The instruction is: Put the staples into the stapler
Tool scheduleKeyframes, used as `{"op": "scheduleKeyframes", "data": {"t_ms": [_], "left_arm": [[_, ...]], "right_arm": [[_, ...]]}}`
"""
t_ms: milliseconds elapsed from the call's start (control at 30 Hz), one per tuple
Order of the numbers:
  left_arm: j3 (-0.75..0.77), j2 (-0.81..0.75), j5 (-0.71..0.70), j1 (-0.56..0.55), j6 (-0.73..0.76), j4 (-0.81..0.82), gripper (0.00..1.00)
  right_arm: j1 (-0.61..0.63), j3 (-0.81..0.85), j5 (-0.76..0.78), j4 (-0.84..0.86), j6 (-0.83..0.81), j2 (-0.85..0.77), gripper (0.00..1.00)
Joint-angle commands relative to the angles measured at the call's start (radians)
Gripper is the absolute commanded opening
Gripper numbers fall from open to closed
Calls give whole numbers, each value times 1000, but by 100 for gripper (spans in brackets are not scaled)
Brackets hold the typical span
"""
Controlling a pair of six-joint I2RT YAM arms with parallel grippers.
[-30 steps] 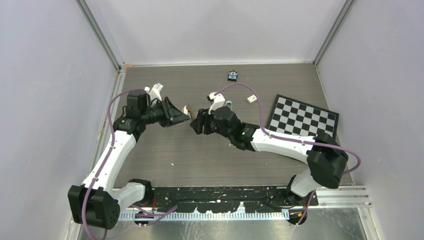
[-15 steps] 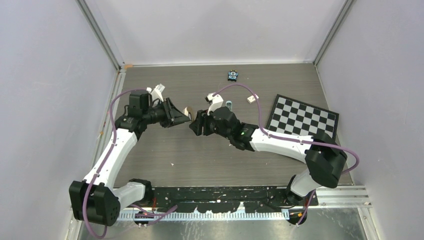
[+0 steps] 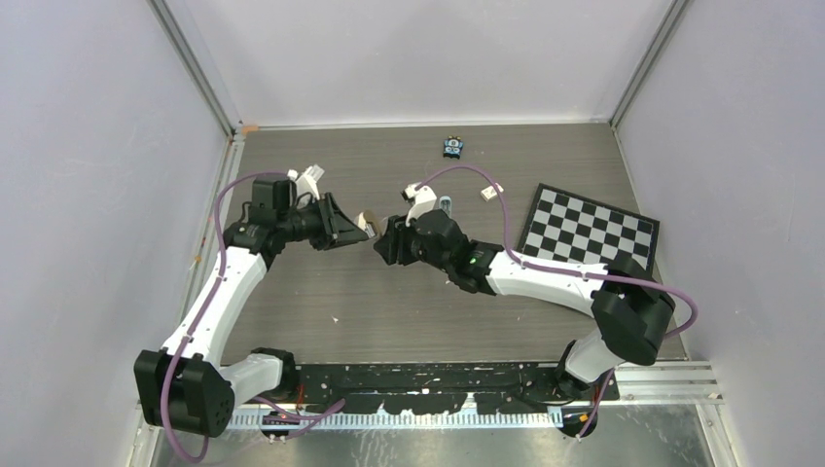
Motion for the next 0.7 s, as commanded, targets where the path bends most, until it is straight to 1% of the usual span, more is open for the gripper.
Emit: {"op": "scheduleKeyframes", "data": {"t_ms": [0, 200, 367, 567, 667], "left_arm": [[38, -5, 74, -8, 23, -46, 0], [19, -1, 120, -8, 17, -47, 0], [10, -2, 138, -8, 46, -89, 0], [-9, 9, 200, -8, 58, -120, 0], [4, 20, 179, -8, 80, -168, 0]], "right_arm": [[-22, -9, 51, 100, 6, 1, 49], [-48, -25, 37, 131, 1, -2, 49], [-76, -40, -2, 160, 3, 16, 49], [-96, -38, -50, 198, -30, 60, 49], [-100, -34, -61, 205, -47, 78, 49]]}}
